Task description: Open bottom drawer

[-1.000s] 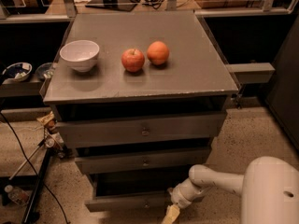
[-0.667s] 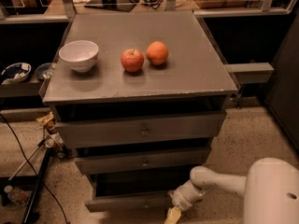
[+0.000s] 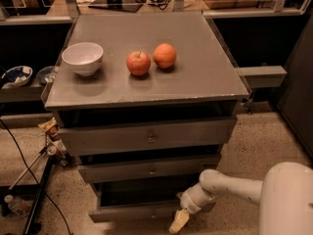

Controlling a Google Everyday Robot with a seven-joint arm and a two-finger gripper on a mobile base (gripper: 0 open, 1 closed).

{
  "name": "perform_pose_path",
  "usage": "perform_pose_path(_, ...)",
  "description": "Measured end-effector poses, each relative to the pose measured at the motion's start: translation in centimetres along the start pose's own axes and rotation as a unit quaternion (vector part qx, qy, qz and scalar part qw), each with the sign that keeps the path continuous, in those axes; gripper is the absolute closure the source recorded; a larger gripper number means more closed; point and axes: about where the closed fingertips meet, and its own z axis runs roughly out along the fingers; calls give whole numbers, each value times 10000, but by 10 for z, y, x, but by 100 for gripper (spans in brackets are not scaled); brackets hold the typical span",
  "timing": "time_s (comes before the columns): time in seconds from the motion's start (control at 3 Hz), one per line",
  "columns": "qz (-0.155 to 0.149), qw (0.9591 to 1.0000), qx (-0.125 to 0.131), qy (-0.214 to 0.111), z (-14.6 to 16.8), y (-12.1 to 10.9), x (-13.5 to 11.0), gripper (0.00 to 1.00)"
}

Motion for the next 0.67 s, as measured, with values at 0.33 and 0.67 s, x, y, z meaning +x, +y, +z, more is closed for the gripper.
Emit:
perform_pose_path(0.33, -178, 9986, 492, -125, -28, -17, -27, 0)
perform_pose_path(0.67, -171, 9991, 366, -104, -13, -14, -21, 0)
